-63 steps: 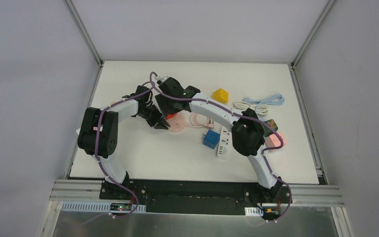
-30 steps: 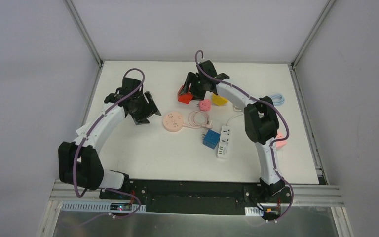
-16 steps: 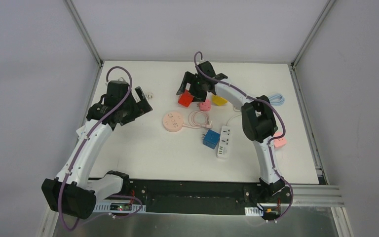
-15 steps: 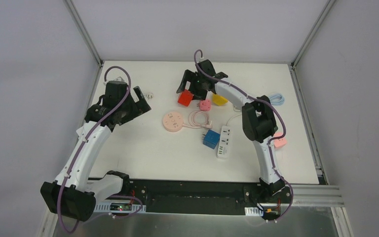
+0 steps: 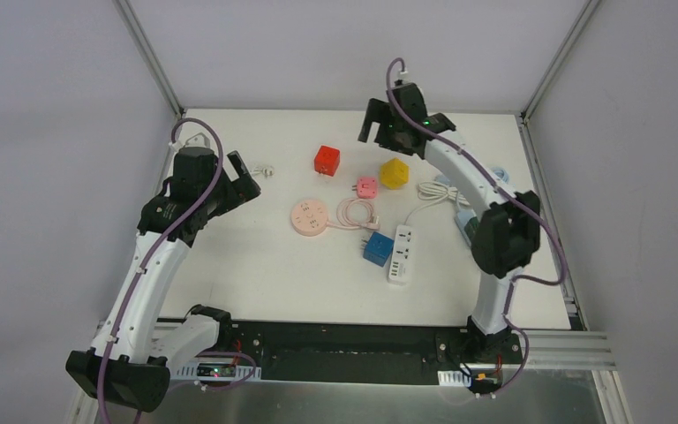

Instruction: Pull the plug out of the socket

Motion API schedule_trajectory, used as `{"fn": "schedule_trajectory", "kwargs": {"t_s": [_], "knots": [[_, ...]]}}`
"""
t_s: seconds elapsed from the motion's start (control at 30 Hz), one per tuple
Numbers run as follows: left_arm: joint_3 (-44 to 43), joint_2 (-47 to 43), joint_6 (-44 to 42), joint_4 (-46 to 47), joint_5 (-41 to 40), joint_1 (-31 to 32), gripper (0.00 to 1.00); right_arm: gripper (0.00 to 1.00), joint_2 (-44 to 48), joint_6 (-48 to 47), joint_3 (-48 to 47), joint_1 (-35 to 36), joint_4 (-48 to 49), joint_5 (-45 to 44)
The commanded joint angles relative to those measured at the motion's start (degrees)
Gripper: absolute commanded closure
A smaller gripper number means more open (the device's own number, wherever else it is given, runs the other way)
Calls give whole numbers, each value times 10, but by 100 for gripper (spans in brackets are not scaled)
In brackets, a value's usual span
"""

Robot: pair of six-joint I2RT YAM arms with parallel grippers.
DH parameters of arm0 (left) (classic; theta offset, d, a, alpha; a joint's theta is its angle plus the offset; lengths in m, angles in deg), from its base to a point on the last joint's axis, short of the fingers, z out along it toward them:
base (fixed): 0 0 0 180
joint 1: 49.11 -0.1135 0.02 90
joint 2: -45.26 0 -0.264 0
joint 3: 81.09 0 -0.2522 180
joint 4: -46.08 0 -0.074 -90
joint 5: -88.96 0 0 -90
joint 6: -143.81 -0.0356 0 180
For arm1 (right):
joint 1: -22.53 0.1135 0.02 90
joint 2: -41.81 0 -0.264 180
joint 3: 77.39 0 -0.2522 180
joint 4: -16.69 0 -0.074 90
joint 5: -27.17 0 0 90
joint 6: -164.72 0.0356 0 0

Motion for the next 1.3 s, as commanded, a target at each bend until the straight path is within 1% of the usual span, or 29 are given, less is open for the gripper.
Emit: {"fn": "schedule_trajectory", "kwargs": {"t_s": [0.0, 0.13, 0.23, 0.37, 0.47, 0.63, 0.8, 0.9, 1.07, 1.17, 1.27], "knots": [[-29, -14, -40, 22, 37, -7, 1, 1, 157, -33, 69, -42, -46, -144], [-27, -14, -60, 55, 111, -7, 1, 1, 271, 2, 175, -109, -74, -222], [-22, -12, -60, 89, 166, -7, 1, 1, 349, 45, 243, -197, -98, -233], [-15, 6, -44, 133, 230, -7, 1, 1, 420, 89, 331, -306, -107, -181], [-13, 21, -29, 162, 268, -6, 2, 1, 446, 111, 375, -374, -120, -149], [-17, 43, -21, 177, 309, -1, 3, 3, 459, 138, 437, -484, -122, -29], [-16, 52, -24, 179, 331, 15, 4, 5, 450, 172, 493, -528, -114, 48], [-14, 58, -21, 178, 335, 26, 4, 16, 444, 192, 524, -538, -109, 59], [-1, 57, -13, 192, 315, 50, 7, 30, 479, 224, 579, -538, -85, 73], [13, 56, -3, 212, 305, 62, 7, 37, 492, 234, 593, -538, -102, 86], [18, 65, 5, 219, 301, 75, 8, 40, 514, 253, 618, -538, -112, 105]]}}
